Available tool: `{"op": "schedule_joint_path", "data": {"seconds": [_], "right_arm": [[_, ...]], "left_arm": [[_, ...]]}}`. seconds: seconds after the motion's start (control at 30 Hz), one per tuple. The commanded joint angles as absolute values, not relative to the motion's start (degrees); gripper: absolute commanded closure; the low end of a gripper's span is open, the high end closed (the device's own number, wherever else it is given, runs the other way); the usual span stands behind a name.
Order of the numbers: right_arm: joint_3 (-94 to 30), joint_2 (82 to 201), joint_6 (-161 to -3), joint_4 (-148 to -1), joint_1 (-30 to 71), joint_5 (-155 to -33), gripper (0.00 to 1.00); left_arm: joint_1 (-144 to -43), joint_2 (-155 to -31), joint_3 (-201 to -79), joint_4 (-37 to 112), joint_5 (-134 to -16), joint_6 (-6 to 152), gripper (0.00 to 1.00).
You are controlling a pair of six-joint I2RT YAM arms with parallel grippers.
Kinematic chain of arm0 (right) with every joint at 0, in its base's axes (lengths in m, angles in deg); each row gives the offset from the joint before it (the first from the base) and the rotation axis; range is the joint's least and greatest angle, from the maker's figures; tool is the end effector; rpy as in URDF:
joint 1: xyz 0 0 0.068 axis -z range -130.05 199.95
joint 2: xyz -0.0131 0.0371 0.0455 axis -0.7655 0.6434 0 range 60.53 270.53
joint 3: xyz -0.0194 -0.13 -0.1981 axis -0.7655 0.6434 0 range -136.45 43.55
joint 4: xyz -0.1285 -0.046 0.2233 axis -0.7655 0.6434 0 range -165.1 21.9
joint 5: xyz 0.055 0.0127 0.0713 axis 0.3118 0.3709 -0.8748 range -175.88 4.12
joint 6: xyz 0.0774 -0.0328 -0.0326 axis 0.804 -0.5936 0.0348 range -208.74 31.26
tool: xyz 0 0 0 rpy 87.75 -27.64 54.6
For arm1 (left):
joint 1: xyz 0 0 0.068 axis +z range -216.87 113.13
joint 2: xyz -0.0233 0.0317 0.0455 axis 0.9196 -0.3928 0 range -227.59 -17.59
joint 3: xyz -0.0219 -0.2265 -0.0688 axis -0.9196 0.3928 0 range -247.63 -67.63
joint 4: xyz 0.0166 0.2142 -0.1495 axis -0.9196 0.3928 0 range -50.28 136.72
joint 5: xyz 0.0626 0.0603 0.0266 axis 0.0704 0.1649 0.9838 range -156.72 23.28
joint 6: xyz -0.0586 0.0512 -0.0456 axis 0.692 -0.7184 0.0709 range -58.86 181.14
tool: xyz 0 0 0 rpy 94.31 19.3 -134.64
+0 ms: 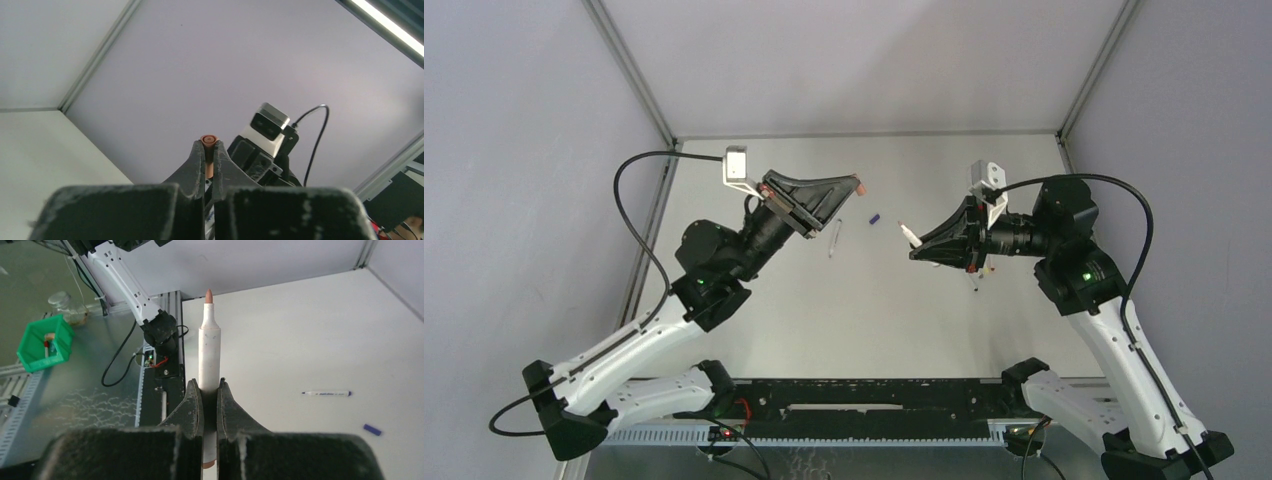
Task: Insert the pens into the pen caps
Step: Insert the pen cap onto the pen.
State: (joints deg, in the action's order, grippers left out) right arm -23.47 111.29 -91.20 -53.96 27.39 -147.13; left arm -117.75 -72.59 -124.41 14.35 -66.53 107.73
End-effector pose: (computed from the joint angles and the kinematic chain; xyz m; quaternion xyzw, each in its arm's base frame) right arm 0.1641 0.1446 0.4065 -0.4737 0.5441 0.4710 0.5076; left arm 0.1708 -0.2095 0.4379 0.0182 0.5212 -0.6408 0.5634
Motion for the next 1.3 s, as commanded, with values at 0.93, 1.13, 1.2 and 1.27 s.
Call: {"op": "schedule_joint_path", "data": {"seconds": [0.93, 1.13, 1.2, 1.27], "right_arm": [[-19.4, 112.7, -69.7, -65.7, 22.7, -135.5, 1.0], [-19.3, 113.1, -69.4, -66.1, 22.5, -135.6, 1.0], [-19.4, 113.2, -69.0, -66.5, 22.4, -135.5, 1.0], [-19.4, 113.3, -68.8, -66.8, 22.3, -135.5, 1.0]], "left_arm": [[-122.0, -77.9, -126.4, 12.1, -63.2, 107.3, 1.0], [-122.1, -78.3, -126.6, 11.9, -63.4, 107.4, 1.0], [-122.1, -78.4, -126.7, 11.9, -63.4, 107.4, 1.0], [-122.1, -78.6, -126.7, 11.9, -63.4, 107.5, 1.0]]}}
